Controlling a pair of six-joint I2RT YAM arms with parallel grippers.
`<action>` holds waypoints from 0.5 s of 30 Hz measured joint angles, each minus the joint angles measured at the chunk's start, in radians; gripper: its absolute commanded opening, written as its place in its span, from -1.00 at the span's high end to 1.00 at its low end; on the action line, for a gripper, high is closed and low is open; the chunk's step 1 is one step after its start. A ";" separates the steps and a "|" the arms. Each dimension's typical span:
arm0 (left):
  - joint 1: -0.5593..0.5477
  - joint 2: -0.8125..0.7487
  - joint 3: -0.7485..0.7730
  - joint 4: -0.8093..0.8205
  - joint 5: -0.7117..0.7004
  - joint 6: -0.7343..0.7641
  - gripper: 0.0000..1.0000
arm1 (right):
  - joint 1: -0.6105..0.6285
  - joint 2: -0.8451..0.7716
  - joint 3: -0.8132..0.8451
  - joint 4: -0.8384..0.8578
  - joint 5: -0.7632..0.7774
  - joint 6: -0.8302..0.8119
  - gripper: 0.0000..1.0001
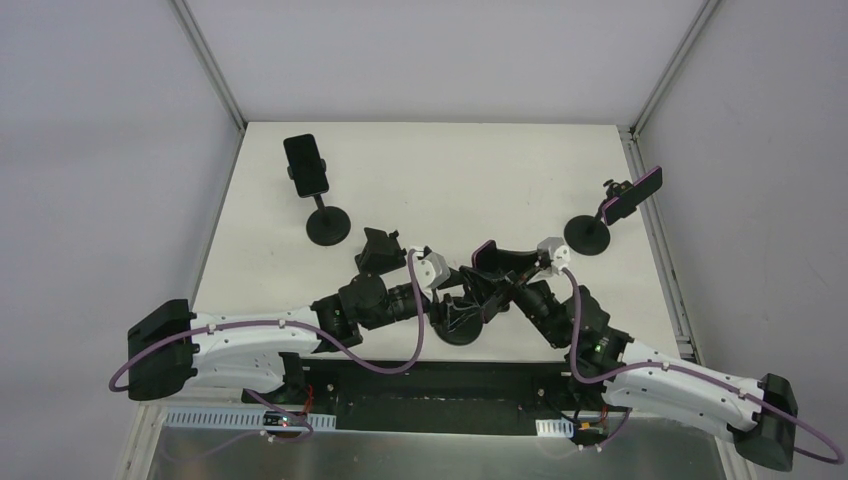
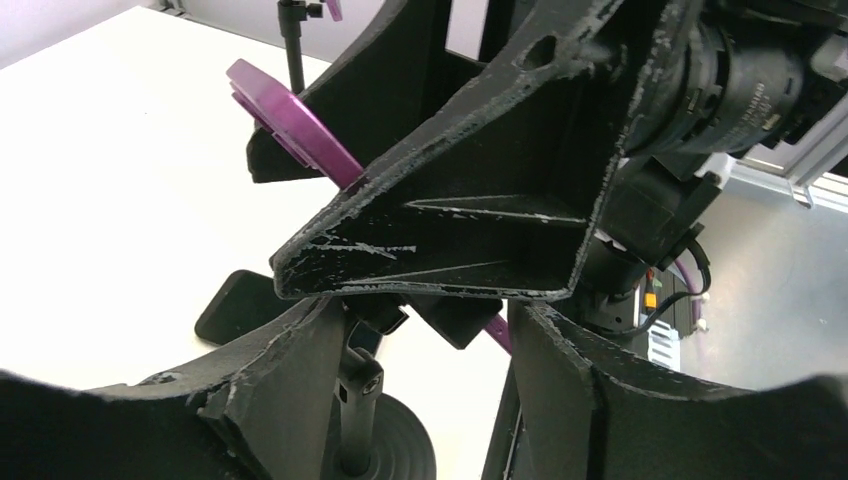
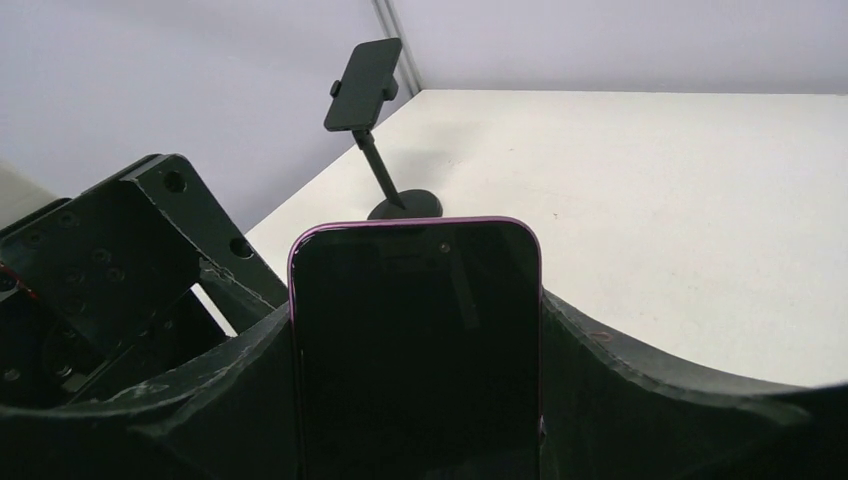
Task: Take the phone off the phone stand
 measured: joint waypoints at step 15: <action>-0.021 0.027 0.003 0.043 -0.067 -0.029 0.71 | 0.025 -0.067 0.140 -0.371 0.112 0.082 0.83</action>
